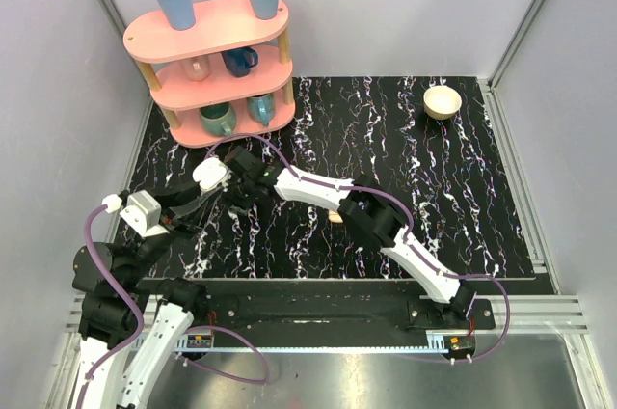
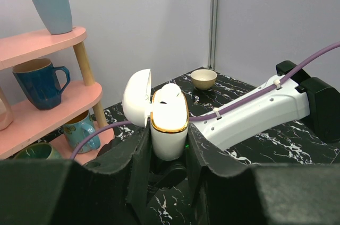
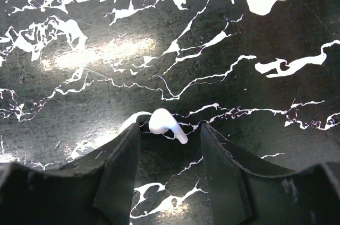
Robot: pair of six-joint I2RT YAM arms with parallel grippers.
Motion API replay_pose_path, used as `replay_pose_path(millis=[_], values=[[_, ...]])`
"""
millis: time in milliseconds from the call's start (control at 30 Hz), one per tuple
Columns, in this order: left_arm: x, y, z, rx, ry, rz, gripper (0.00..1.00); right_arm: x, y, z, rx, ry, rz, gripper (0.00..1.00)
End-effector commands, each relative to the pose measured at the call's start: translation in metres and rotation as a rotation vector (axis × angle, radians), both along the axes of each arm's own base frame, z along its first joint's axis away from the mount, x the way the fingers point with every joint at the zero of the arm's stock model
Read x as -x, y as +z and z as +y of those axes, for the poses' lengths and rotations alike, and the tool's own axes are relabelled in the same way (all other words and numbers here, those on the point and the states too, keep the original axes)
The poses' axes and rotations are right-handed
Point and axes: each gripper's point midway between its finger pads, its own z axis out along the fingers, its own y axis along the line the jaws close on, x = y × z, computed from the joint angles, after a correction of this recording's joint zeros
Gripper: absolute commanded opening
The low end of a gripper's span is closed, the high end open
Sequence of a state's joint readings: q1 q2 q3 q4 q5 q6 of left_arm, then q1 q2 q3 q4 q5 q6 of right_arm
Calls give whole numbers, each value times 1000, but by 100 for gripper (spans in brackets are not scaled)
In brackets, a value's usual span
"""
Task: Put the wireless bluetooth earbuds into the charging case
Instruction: Pick up the left earbud from the center of the board.
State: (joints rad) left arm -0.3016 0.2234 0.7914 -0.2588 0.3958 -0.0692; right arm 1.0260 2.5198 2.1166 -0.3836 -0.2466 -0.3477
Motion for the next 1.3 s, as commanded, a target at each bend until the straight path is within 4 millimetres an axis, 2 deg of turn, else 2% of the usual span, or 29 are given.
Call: replay_pose_path(millis=[0, 267, 467, 567, 733, 833, 1033, 1100, 1133, 1167, 1200, 1233, 1267], values=[[2, 16, 1, 25, 2, -49, 0, 0, -13, -8, 63, -5, 1, 57], [0, 14, 1, 27, 3, -44, 0, 2, -25, -5, 68, 0, 23, 58], [-2, 13, 0, 23, 4, -41, 0, 2, -23, -7, 73, -7, 19, 54], [-3, 13, -1, 23, -1, -42, 0, 2, -24, -8, 75, -8, 17, 49], [-2, 12, -1, 22, -1, -39, 0, 3, -20, -9, 72, -18, 23, 33], [-3, 10, -1, 25, -1, -30, 0, 2, -10, -9, 60, -33, 21, 23], [-4, 11, -1, 29, 1, -29, 0, -18, 28, -10, 9, -164, -3, 19], [-4, 11, -1, 29, 1, -27, 0, -27, 45, -21, -23, -248, 37, 18], [-5, 11, -1, 28, 1, -26, 0, -29, 68, -23, -72, -264, 47, 18], [-5, 11, -1, 30, 0, -26, 0, -25, 60, -33, -66, -306, 100, 18], [-6, 11, -2, 29, -1, -25, 0, -27, 66, -40, -87, -326, 116, 18], [-6, 10, -3, 29, -8, -24, 0, -26, 96, -39, -166, -322, 109, 19], [-6, 10, -3, 30, -10, -23, 0, -18, 79, -53, -137, -354, 145, 19]])
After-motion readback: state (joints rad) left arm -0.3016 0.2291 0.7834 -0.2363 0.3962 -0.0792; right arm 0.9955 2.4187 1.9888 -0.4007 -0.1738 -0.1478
